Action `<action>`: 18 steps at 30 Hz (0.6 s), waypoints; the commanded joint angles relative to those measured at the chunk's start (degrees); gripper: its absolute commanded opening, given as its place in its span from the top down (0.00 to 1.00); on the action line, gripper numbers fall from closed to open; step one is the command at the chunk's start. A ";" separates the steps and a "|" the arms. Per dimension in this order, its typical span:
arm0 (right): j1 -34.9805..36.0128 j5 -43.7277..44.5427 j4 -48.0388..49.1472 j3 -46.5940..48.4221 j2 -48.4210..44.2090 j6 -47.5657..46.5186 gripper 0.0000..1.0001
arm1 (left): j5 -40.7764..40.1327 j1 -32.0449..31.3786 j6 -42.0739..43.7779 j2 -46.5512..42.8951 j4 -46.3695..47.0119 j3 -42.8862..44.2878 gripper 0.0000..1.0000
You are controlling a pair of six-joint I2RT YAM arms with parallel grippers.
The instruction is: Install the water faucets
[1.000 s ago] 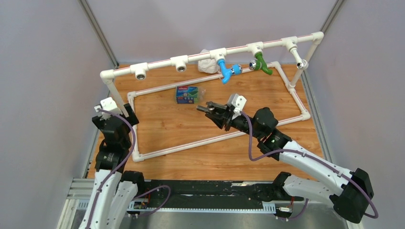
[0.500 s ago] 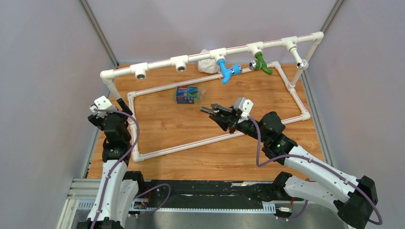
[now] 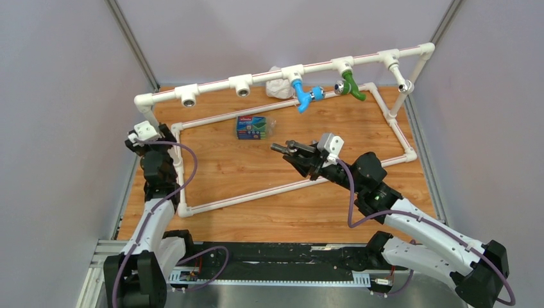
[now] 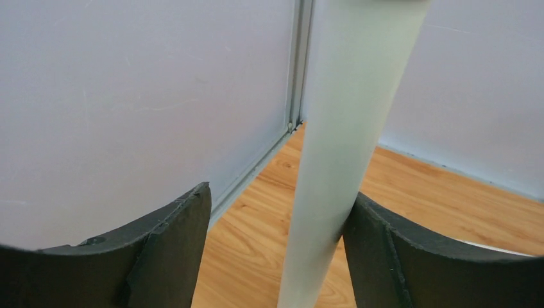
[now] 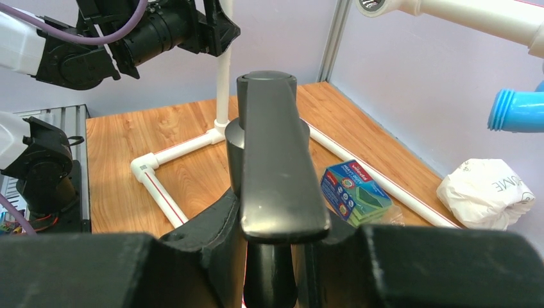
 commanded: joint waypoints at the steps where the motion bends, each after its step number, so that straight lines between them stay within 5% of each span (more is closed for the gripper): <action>1: -0.13 -0.19 2.38 0.96 -1.35 -1.27 1.00 | 4.08 0.61 4.13 -0.22 7.83 0.04 0.35; 5: -0.13 0.69 0.45 2.10 -1.00 -1.98 1.00 | 9.63 0.35 3.42 -5.75 0.20 1.00 0.68; 7: -0.13 1.74 -0.52 2.45 -0.91 -2.50 1.00 | 9.20 -0.09 3.51 -8.65 -5.87 2.85 0.74; 18: -0.13 6.23 -3.95 4.39 0.14 -6.02 1.00 | 9.72 -5.62 -4.30 -16.04 -28.46 8.13 0.82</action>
